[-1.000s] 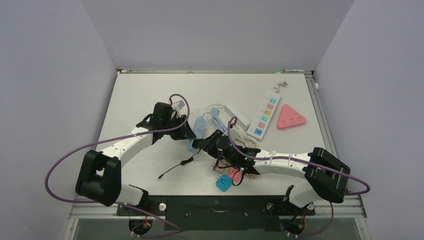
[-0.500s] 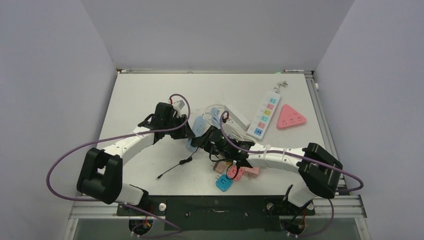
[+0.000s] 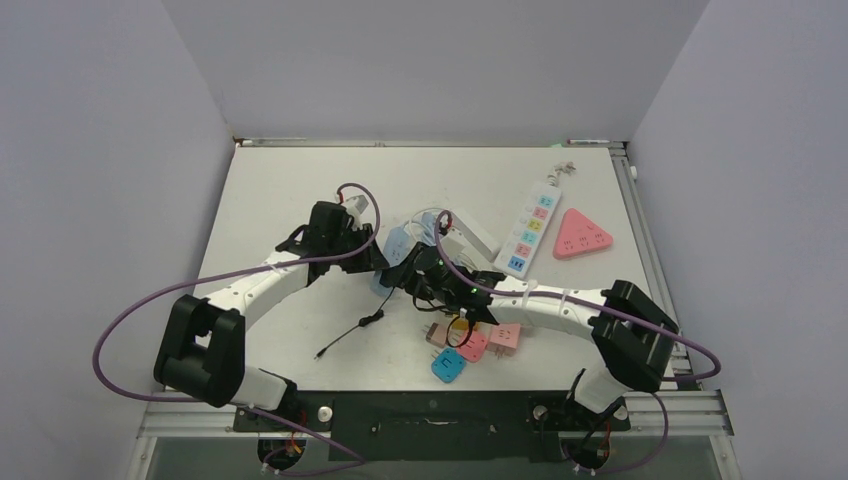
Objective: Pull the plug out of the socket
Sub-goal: Remove the plug from the socket.
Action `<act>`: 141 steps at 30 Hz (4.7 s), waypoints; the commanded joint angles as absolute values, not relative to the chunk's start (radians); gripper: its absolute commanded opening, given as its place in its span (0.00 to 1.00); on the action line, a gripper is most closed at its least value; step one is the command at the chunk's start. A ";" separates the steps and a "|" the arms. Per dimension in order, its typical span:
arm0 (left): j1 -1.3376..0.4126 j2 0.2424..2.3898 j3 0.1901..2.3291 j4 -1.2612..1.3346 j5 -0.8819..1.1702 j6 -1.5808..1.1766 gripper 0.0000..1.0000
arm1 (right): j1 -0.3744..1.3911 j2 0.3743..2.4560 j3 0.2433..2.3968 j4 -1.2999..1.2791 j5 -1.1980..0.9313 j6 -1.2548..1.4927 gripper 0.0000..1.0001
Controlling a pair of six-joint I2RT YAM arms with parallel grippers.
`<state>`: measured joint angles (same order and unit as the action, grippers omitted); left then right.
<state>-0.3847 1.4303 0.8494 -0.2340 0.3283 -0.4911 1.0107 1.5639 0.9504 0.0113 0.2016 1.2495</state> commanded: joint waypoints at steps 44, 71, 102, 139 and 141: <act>-0.399 1.460 0.882 -0.233 0.361 -0.478 0.00 | 1.012 1.457 0.906 0.065 0.263 1.227 0.05; -0.424 1.427 0.887 -0.244 0.338 -0.468 0.00 | 0.999 1.400 0.824 0.103 0.250 1.205 0.05; -0.417 1.432 0.882 -0.242 0.346 -0.469 0.00 | 1.012 1.495 0.982 0.022 0.235 1.118 0.05; -0.387 1.412 0.889 -0.255 0.342 -0.466 0.00 | 1.033 1.468 0.937 -0.018 0.253 1.115 0.05; -0.383 1.406 0.885 -0.254 0.341 -0.466 0.00 | 1.028 1.450 0.903 -0.029 0.249 1.129 0.05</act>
<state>-0.4042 1.4433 0.8558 -0.2565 0.3382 -0.4889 1.0348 1.5284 0.9428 -0.0647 0.2283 1.1179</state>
